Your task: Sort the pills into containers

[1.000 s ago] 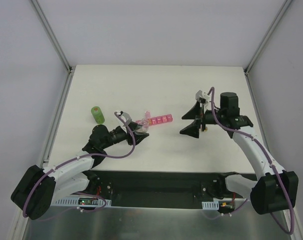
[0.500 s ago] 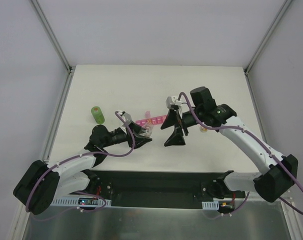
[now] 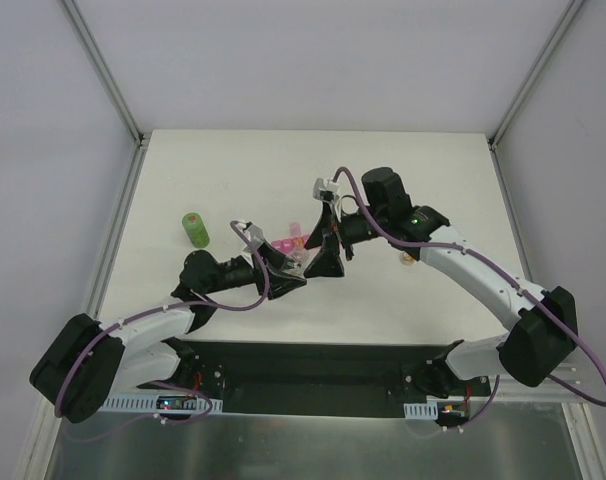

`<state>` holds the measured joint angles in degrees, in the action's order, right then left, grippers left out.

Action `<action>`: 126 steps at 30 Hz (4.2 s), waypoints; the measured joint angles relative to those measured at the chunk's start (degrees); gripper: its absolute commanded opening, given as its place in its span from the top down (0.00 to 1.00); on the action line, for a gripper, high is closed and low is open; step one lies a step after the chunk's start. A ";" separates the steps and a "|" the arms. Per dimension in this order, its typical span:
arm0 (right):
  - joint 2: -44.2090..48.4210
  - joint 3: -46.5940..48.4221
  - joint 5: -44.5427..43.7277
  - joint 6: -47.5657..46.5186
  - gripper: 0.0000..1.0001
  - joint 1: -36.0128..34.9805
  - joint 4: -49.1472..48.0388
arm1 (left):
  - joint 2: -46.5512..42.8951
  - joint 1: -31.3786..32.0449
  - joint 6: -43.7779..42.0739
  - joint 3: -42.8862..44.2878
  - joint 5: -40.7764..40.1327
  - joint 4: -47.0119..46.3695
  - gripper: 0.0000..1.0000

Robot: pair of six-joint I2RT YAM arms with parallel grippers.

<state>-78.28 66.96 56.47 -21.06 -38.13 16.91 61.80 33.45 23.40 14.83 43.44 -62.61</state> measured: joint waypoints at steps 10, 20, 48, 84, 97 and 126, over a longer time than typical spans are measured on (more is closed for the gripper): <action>-2.16 0.24 -4.57 3.45 0.25 -2.05 -2.08 | 2.01 0.39 0.92 0.04 0.02 -1.42 1.00; -3.63 1.38 -6.32 4.46 0.69 -2.51 -3.04 | 3.82 0.74 1.60 0.79 0.04 -1.73 0.94; 5.60 -19.02 -31.71 -11.02 0.84 3.17 -4.15 | -15.15 0.02 -9.55 13.18 -30.14 50.16 0.02; -4.68 2.49 -22.60 -9.14 0.72 8.09 3.48 | -12.68 -3.19 -18.64 25.20 -41.09 79.36 0.09; -31.76 19.93 -19.93 -1.03 0.74 3.80 9.99 | -15.74 -3.58 -21.16 25.09 -44.00 79.41 0.09; -52.41 41.38 -17.44 1.60 0.35 5.95 14.03 | -12.55 -4.33 -22.01 25.09 -43.74 80.15 0.10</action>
<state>-130.69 108.33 39.03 -19.46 -32.18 30.94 49.25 29.12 1.39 39.92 -0.30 17.54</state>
